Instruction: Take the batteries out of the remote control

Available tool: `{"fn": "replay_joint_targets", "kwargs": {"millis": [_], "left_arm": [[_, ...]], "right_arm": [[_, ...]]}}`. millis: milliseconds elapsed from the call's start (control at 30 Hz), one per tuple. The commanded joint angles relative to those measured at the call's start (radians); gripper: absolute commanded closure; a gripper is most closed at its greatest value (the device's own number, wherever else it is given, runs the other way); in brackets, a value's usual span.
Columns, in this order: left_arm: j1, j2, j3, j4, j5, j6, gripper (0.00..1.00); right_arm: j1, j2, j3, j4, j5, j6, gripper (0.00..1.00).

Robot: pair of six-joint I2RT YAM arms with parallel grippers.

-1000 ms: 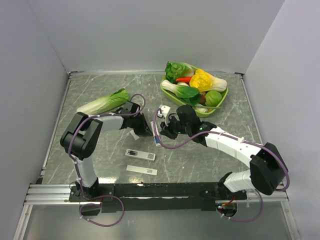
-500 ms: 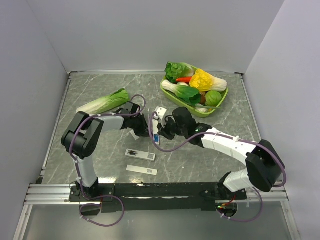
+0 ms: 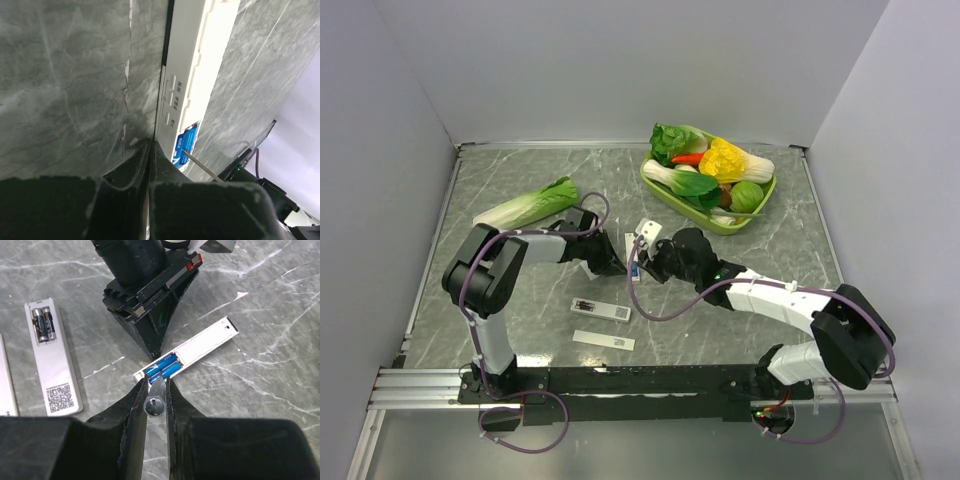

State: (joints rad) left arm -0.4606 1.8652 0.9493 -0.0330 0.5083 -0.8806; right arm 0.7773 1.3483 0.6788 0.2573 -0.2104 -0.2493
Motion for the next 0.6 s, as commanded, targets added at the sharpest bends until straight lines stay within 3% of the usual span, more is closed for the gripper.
{"fn": "replay_joint_targets", "kwargs": {"millis": [0, 100, 167, 200, 400, 567], "left_arm": [[-0.027, 0.006, 0.003, 0.036, 0.036, -0.021, 0.94], [-0.016, -0.006, 0.051, -0.068, -0.051, -0.012, 0.90], [0.006, -0.034, 0.062, -0.105, -0.082, -0.015, 0.83], [0.016, -0.043, 0.071, -0.111, -0.094, -0.020, 0.75], [0.037, -0.064, 0.158, -0.197, -0.209, -0.021, 0.55], [0.039, -0.023, 0.200, -0.163, -0.197, -0.021, 0.52]], "right_arm": [[0.033, 0.061, 0.074, -0.125, -0.066, -0.033, 1.00], [0.036, 0.106, 0.106, -0.191, -0.076, -0.054, 1.00], [0.036, 0.118, 0.102, -0.196, -0.093, -0.070, 1.00], [0.037, 0.118, 0.102, -0.199, -0.101, -0.071, 1.00], [0.037, 0.126, 0.128, -0.216, -0.136, -0.071, 1.00], [0.039, 0.140, 0.143, -0.222, -0.142, -0.079, 1.00]]}}
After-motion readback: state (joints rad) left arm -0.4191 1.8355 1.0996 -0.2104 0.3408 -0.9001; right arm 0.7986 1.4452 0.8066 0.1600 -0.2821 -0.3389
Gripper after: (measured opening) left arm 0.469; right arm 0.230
